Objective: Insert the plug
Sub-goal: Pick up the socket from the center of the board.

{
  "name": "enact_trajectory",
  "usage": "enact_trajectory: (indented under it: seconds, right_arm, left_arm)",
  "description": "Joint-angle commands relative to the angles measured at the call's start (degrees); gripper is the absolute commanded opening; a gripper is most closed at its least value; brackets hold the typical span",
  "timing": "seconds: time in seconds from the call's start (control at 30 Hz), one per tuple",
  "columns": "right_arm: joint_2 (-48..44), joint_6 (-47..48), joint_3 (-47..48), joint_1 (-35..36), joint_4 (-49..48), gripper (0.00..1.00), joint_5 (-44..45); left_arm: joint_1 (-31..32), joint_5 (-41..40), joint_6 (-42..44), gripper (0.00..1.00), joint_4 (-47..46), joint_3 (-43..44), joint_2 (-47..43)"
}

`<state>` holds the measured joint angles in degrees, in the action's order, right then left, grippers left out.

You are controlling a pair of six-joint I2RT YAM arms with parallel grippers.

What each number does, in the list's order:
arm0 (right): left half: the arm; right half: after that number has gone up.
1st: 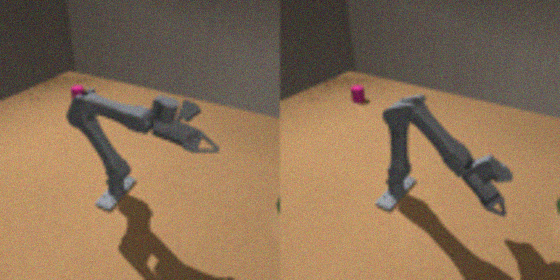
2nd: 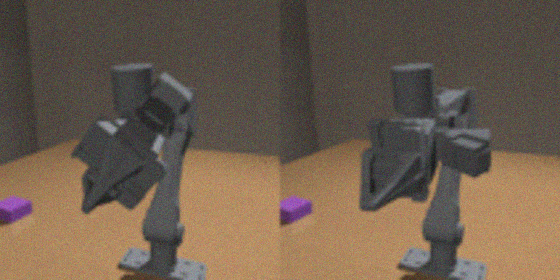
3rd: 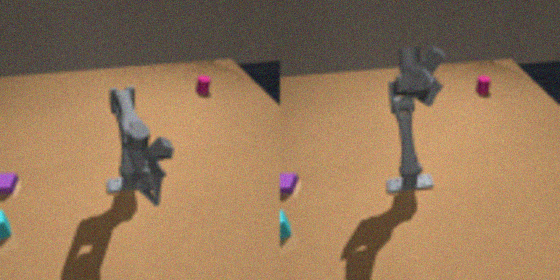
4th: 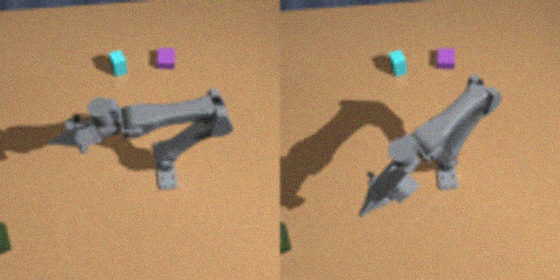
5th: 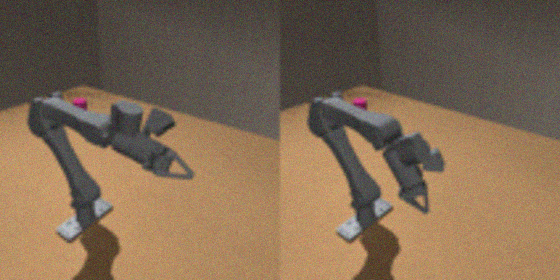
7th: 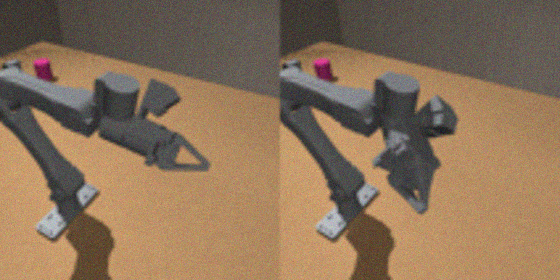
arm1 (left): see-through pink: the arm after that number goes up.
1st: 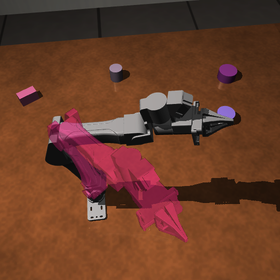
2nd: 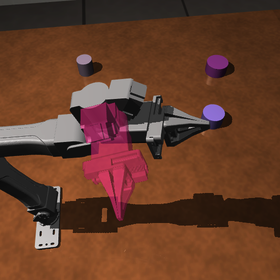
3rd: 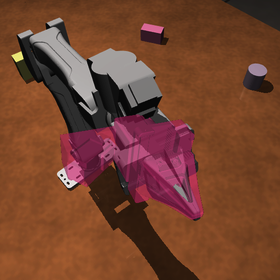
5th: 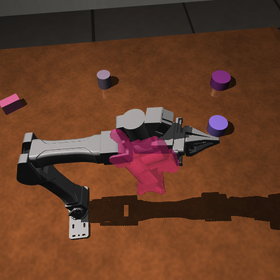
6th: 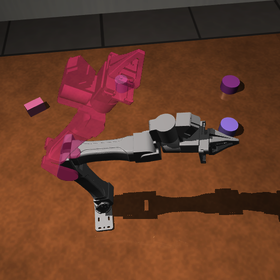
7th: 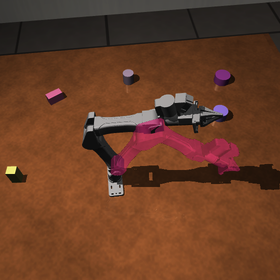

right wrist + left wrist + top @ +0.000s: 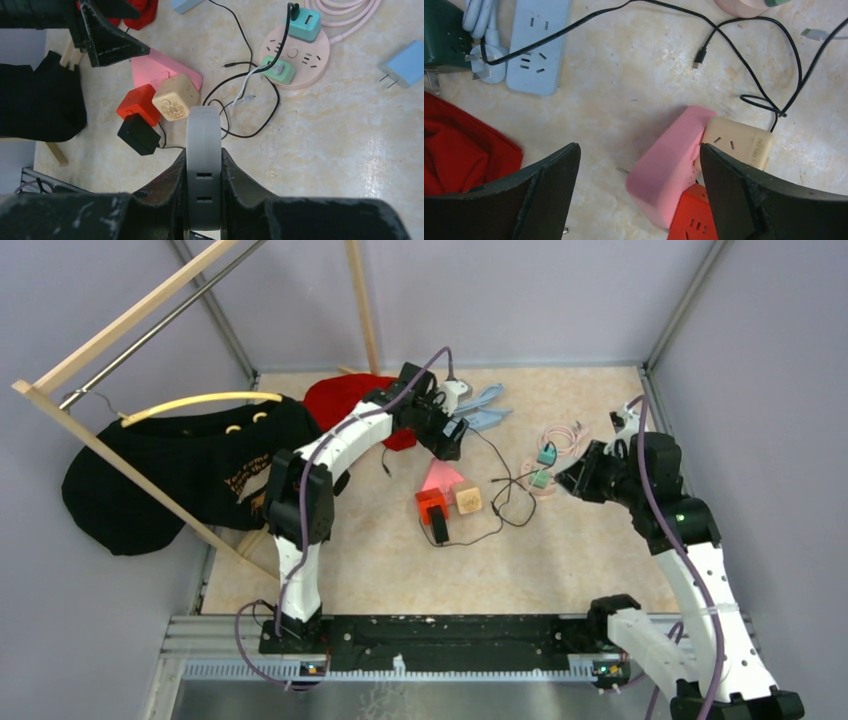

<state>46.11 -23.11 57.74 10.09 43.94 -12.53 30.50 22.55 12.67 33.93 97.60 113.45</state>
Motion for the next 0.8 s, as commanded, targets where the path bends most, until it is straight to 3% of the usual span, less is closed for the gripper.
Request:
enact_trajectory:
  seconds: [0.0,0.13,0.4,0.47,0.5,0.57,0.6,0.67,0.77]
  right_arm:
    - [-0.29,0.63,-0.31,0.55,-3.70,0.00,-3.06]
    - [0.18,0.88,-0.68,0.55,-4.94,0.00,-3.13]
    - [1.76,1.21,-0.47,0.55,-6.60,0.00,-3.99]
    - [2.13,1.30,-0.78,0.55,-6.98,0.00,-4.05]
    - [2.36,1.31,-0.89,0.55,-7.00,0.00,-4.18]
    - [2.49,1.08,-1.50,0.55,-7.51,0.00,-4.88]
    - [2.45,0.70,-2.05,0.55,-8.06,0.00,-5.63]
    - [2.34,-0.28,-3.35,0.67,-9.73,0.00,-7.29]
    - [2.19,-2.68,-5.92,1.63,-13.14,0.00,-8.87]
  left_arm:
    - [-4.70,13.70,5.11,0.94,8.78,7.57,5.64]
    - [-6.00,22.44,7.87,0.92,15.13,10.52,9.76]
    - [-7.65,27.11,9.43,0.86,18.29,9.54,13.50]
    - [-7.84,29.42,8.75,0.75,17.81,9.47,13.64]
    - [-8.09,30.77,7.55,0.64,17.30,9.45,13.54]
    - [-9.31,33.52,1.97,0.31,14.45,8.80,12.85]
    - [-9.80,34.27,-3.34,0.19,10.84,6.97,11.71]
    - [-10.12,33.98,-13.45,0.09,0.74,0.74,6.52]
    - [-10.14,29.01,-33.03,0.03,-21.25,-15.27,-3.39]
